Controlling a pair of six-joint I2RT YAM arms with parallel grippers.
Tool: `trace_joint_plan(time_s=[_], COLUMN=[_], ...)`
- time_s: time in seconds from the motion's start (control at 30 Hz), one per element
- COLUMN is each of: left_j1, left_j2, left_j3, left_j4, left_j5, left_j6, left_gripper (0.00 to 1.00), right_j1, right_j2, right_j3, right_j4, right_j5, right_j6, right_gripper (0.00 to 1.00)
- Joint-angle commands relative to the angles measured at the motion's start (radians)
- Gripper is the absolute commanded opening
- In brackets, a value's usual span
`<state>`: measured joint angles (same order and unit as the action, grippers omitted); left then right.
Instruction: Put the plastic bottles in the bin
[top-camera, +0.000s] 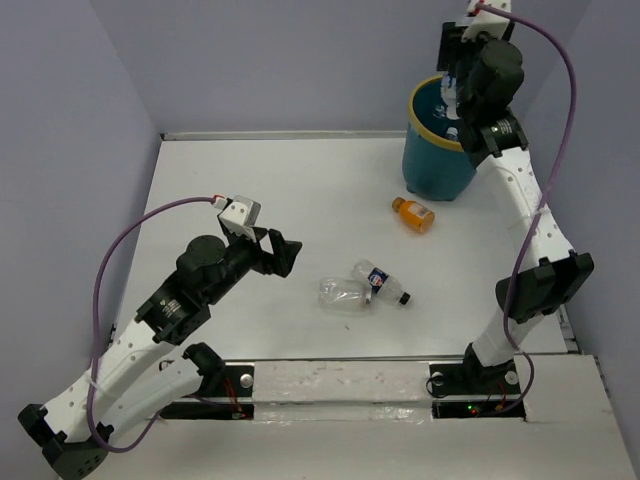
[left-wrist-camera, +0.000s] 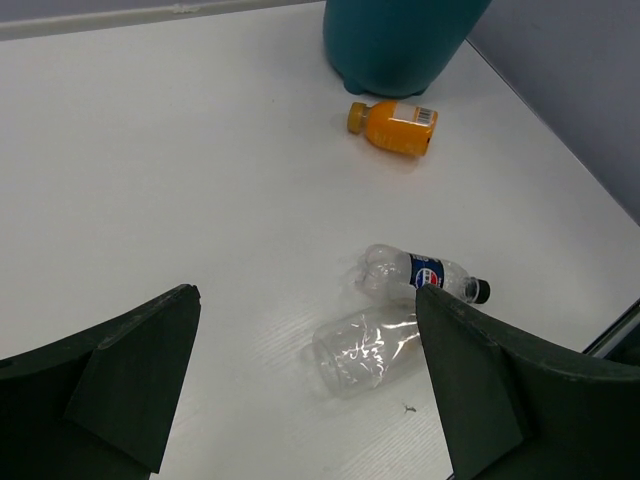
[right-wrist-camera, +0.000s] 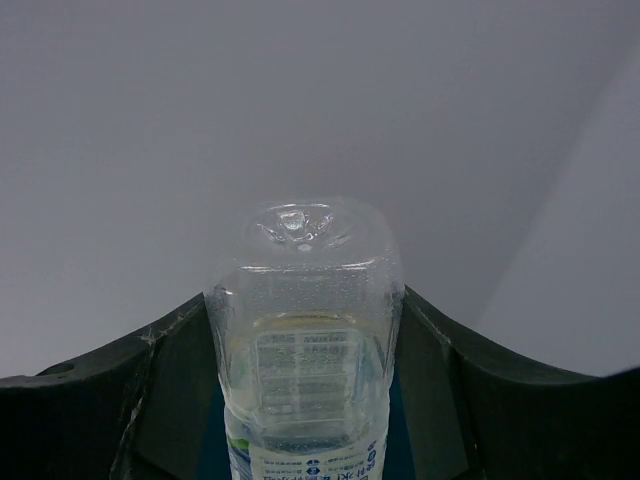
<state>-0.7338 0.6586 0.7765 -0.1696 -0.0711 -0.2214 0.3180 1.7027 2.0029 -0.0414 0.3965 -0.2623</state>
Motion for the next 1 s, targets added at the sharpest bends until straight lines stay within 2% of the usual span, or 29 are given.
trace_joint_plan(time_s=[0.0,0.07,0.1,0.17,0.2,0.27,0.33,0.43,0.5,0.6,0.7,0.83,0.97], left_j1=[-0.003,-0.003,-0.003,-0.003,-0.003,-0.003,-0.003,-0.003,-0.001,-0.001,-0.001,-0.001,-0.001], left_j2=[-0.014,-0.014,-0.013,-0.011,-0.011,-0.010,-0.007,-0.007,-0.008,-0.011,-0.010,-0.001,0.001], left_j3=[0.006,0.006,0.006,0.004,0.004,0.004,0.006,0.006,0.006,0.007,0.006,0.006,0.009], left_j4=[0.036,0.036,0.036,0.038,0.036,0.036,0.038,0.035,0.035,0.033,0.036,0.039,0.039], left_j5=[0.017,0.022,0.027,0.030,0.034,0.036,0.037,0.033,0.025,0.016,0.022,0.042,0.047], left_j6=[0.016,0.017,0.016,0.016,0.017,0.017,0.017,0.019,0.020,0.020,0.019,0.019,0.020], left_gripper=[0.99,0.99,0.99,0.99,0.99,0.99,0.99,0.99,0.99,0.99,0.99,0.99,0.99], right_j1=[-0.118,-0.151,-0.160,-0.160,-0.160,-0.160,-0.113,-0.021,0.061,0.101,0.110,0.119,0.119], right_j2=[0.092,0.112,0.121,0.130,0.124,0.095,0.013,-0.075,-0.098,-0.136,-0.153,-0.143,-0.089], right_j3=[0.004,-0.045,-0.043,-0.023,-0.012,0.004,-0.074,-0.174,-0.225,-0.406,-0.576,-0.688,-0.701], right_j4=[0.156,0.254,0.261,0.243,0.204,0.126,0.081,-0.056,-0.199,-0.268,-0.275,-0.281,-0.308], right_j5=[0.042,0.054,0.051,0.048,0.038,-0.091,-0.268,-0.417,-0.446,-0.440,-0.362,-0.249,-0.061], right_j6=[-0.011,-0.041,-0.040,-0.049,-0.029,0.035,0.075,0.022,-0.011,0.056,0.109,0.071,0.018], right_gripper=[0.37,0.42,0.65,0.95,0.98,0.99,0.93,0.82,0.77,0.77,0.79,0.82,0.87])
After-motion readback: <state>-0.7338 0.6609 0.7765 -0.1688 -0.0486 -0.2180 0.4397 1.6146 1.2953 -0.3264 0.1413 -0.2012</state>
